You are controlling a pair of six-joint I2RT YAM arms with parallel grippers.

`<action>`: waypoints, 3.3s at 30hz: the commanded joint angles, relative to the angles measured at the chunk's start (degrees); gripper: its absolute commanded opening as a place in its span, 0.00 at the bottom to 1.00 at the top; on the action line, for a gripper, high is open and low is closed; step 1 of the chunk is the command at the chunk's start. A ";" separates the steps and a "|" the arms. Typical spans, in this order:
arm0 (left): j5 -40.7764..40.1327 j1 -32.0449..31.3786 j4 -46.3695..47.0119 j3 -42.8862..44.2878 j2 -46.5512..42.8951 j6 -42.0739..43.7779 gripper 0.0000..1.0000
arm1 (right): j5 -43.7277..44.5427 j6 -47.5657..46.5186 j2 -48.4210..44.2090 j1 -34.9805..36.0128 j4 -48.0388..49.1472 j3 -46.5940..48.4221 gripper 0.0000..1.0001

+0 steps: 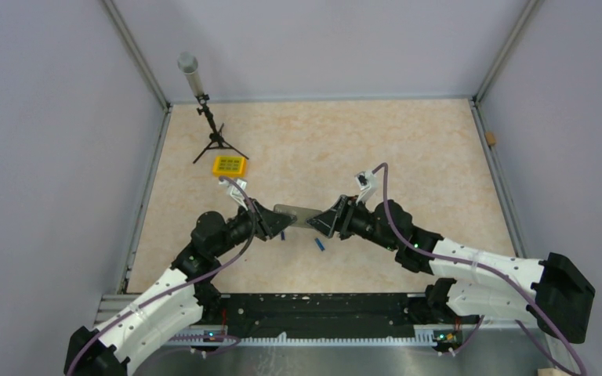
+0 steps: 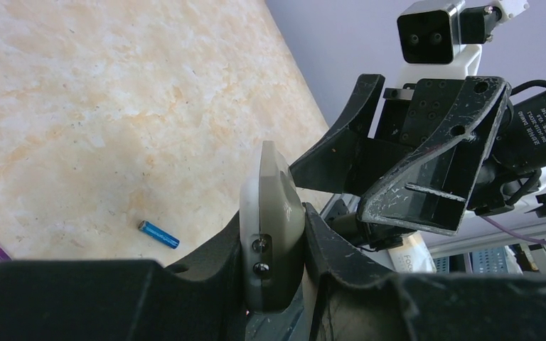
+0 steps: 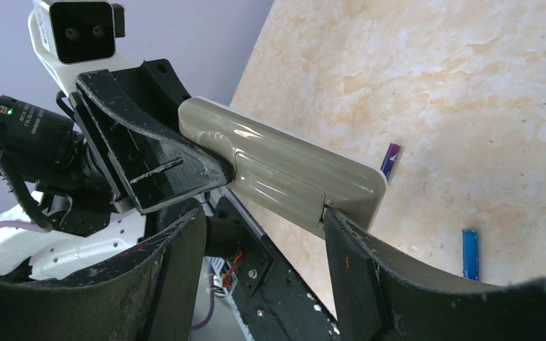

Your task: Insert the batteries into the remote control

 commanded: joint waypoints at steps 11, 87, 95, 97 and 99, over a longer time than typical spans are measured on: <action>-0.15 -1.23 -0.16 2.62 2.36 2.17 0.00 | -6.57 0.69 -1.28 1.22 7.65 1.05 0.60; 0.75 -1.18 -2.12 3.51 0.87 0.42 0.00 | 2.34 -2.07 1.09 1.26 -4.64 3.43 0.59; 0.60 -1.26 -2.24 3.86 0.35 0.47 0.00 | 2.67 -1.65 0.78 1.27 -4.65 2.66 0.58; 0.48 -1.23 -2.25 3.86 0.06 0.51 0.00 | 2.84 -1.61 0.68 1.27 -4.71 2.48 0.58; 0.53 -1.20 -2.33 4.00 0.00 0.51 0.00 | 2.80 -1.45 0.69 1.20 -4.62 2.41 0.58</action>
